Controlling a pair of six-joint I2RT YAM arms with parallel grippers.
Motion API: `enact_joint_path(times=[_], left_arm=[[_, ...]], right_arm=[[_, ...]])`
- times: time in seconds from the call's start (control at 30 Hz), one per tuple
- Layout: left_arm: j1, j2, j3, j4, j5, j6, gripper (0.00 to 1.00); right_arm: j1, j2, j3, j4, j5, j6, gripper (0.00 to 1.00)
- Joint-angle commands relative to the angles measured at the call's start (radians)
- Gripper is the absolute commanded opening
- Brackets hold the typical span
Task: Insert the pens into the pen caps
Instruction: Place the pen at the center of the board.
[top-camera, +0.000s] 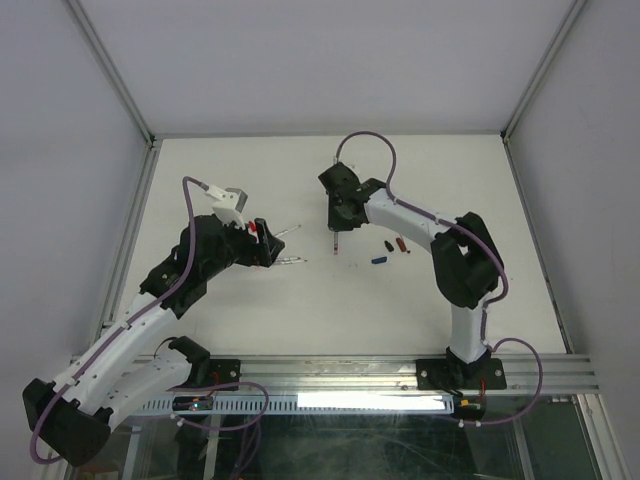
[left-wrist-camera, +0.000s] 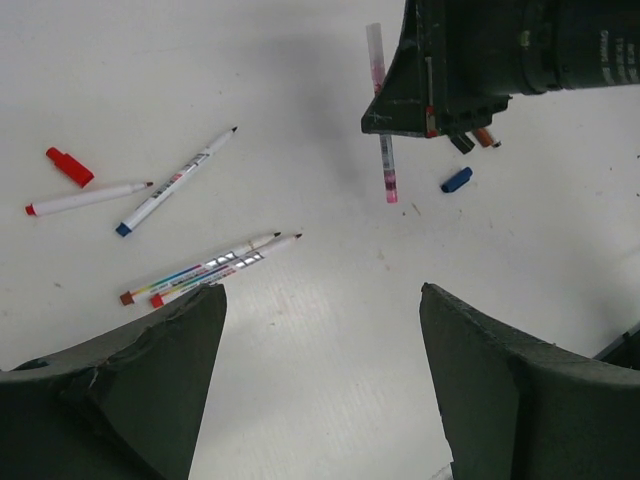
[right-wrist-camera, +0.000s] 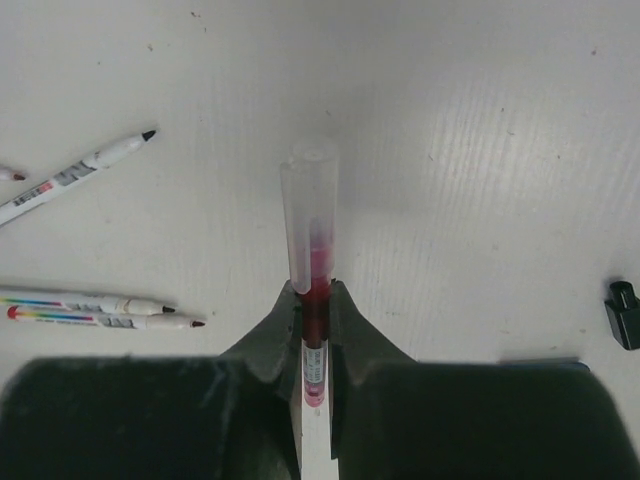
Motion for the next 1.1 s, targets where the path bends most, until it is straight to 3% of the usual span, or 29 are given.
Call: enact_joint_path(times=[0.0, 0.3, 0.63, 1.07], left_arm=[[0.006, -0.057, -0.052, 0.026, 0.004, 0.006, 0.80], [0.007, -0.063, -0.047, 0.015, -0.002, 0.013, 0.79], [0.006, -0.062, -0.048, 0.023, 0.012, 0.009, 0.80], [0.006, -0.055, -0.046, 0.028, -0.014, 0.015, 0.80]], right_arm=[[-0.006, 0.082, 0.119, -0.053, 0.038, 0.017, 0.08], [-0.006, 0.228, 0.188, -0.054, 0.072, 0.027, 0.15], [-0.005, 0.256, 0.190, -0.062, 0.064, 0.019, 0.27], [-0.006, 0.055, 0.126, 0.039, -0.046, -0.095, 0.37]])
